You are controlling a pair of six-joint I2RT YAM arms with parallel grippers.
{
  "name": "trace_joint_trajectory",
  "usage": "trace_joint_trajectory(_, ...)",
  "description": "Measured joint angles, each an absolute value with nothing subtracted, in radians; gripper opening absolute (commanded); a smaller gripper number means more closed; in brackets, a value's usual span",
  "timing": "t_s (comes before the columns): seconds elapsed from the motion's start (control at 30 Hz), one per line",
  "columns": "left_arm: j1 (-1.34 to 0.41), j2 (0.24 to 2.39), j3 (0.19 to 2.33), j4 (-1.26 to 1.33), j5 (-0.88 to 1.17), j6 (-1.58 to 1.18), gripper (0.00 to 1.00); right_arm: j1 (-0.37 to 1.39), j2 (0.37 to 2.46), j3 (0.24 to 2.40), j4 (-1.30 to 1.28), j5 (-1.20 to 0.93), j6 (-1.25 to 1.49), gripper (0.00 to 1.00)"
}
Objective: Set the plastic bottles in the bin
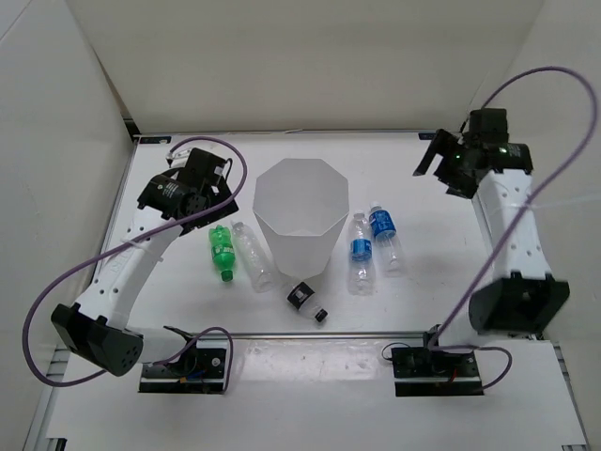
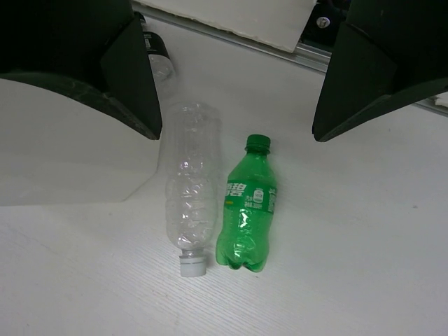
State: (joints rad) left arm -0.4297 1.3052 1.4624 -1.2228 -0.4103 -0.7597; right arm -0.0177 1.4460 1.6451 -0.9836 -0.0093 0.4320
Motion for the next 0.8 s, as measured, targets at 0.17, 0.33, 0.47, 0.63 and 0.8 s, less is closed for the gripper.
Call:
trace_joint_trajectory(0.17,-0.429,1.318,1.468,-1.245,-0.469,-0.781,1.0,-0.007,1.67,1.538,-0.942,-0.216,0.347,1.0)
trace_joint_trajectory(0.33,-0.429,1.32,1.468,-1.261,-0.5,-0.786,1.0,0.055,1.756,1.44,-0.933,-0.264,0.313,1.0)
trace_joint_trajectory(0.47,-0.429,1.32,1.468,-1.265,-0.515,-0.786,1.0,0.104,1.805,1.452,-0.892,-0.252,0.302,1.0)
trace_joint_trajectory(0.63,-0.429,1.321,1.468,-1.263,-0.517,-0.78,1.0,0.115,1.892,1.452,-0.86,-0.216,0.305,1.0)
trace_joint_trajectory(0.8,-0.429,1.323,1.464,-1.261,-0.517,-0.771,1.0,0.114,1.945,1.427,-0.827,-0.192,0.306,0.9)
